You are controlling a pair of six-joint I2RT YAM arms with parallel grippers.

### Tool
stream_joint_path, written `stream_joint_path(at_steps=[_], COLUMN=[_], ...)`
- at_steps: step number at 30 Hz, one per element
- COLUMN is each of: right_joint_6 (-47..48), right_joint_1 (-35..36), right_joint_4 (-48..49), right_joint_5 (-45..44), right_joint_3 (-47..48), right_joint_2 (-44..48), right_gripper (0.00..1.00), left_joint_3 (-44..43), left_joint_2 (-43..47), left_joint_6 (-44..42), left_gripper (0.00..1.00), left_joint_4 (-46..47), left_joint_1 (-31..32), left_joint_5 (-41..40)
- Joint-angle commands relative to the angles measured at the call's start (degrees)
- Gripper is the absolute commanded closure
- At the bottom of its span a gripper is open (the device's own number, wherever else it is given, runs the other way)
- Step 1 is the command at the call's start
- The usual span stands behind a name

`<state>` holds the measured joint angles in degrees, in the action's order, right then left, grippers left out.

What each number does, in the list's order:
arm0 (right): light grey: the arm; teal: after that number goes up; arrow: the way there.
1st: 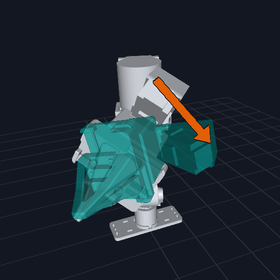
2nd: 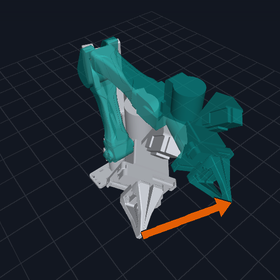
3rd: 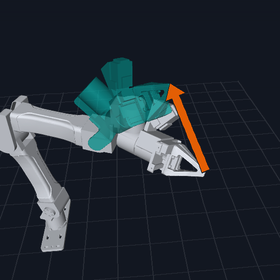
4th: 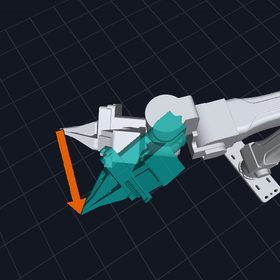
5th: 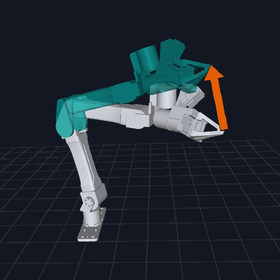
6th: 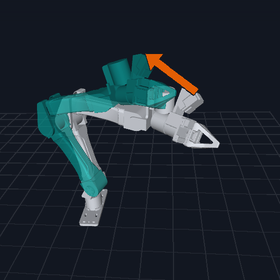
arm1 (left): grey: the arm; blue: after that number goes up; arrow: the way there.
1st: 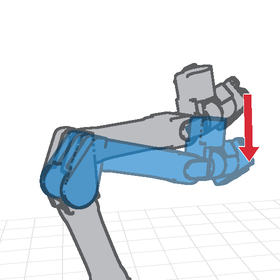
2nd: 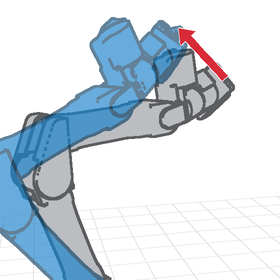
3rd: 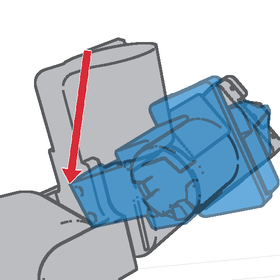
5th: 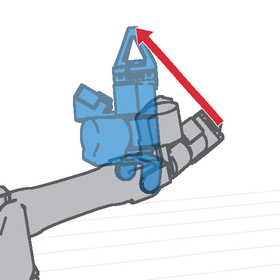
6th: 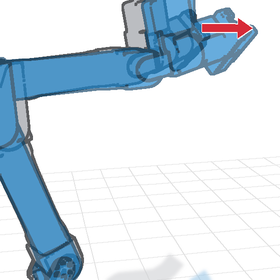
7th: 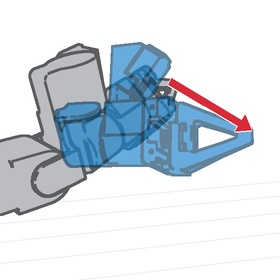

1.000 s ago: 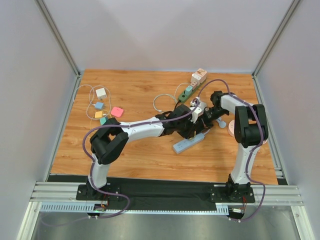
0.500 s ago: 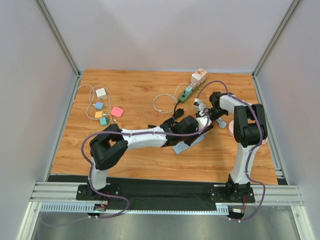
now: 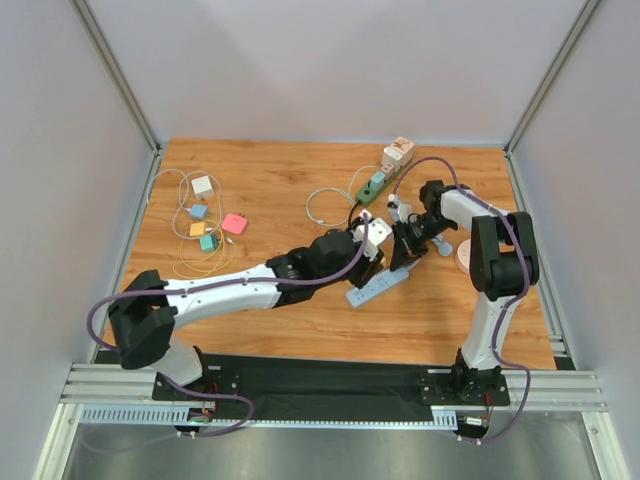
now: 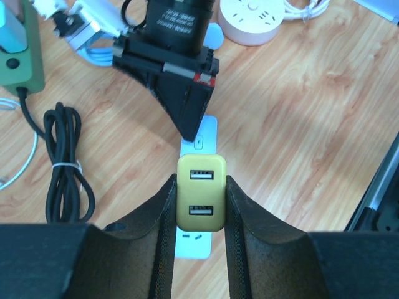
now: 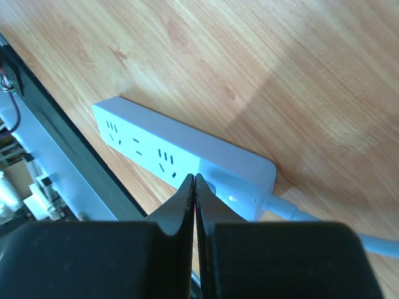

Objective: Pull the plug off the socket
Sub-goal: Remove the plug from the socket, then place the plug at the center of the board.

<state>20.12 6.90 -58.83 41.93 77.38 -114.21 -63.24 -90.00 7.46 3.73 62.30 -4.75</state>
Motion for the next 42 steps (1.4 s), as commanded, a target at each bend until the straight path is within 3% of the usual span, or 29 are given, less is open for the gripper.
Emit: stream_joint_path(at_steps=[1,10,15,19,25,28,42], right_joint_6=[3.3,3.9,3.7,3.5,3.5,3.4,3.5], right_joint_1=[0.0,-0.3,-0.7,-0.8,-0.9,-1.1,-1.5], right_joint_4=[2.9,4.4,5.3,6.0,6.3,6.5,6.9], right_joint_5=[-0.7,0.2,-0.1,0.0,-0.4,-0.8,-1.0], right_joint_3=[-0.5,-1.1,-1.5,-1.7,-1.8,-1.9,-2.1], right_joint_2=[5.7,9.7,11.6,12.8,13.8,14.5,15.5], right_gripper=[1.00,1.00,1.00,1.00,1.00,1.00,1.00], left_joint_3=[6.8,23.4,31.7,33.4,30.6,28.4,16.1], left_joint_2=[6.2,23.3,32.8,35.5,31.7,27.2,8.8], left_joint_6=[4.0,13.8,21.1,25.1,30.0,31.0,26.1], left_gripper=[1.00,1.00,1.00,1.00,1.00,1.00,1.00], left_joint_4=[4.9,7.1,8.3,7.3,5.6,5.3,1.9], left_joint_1=[-1.2,-13.3,-27.3,-40.0,-56.0,-61.0,-70.7], left_joint_5=[-0.3,0.4,4.4,10.6,18.4,20.6,22.4])
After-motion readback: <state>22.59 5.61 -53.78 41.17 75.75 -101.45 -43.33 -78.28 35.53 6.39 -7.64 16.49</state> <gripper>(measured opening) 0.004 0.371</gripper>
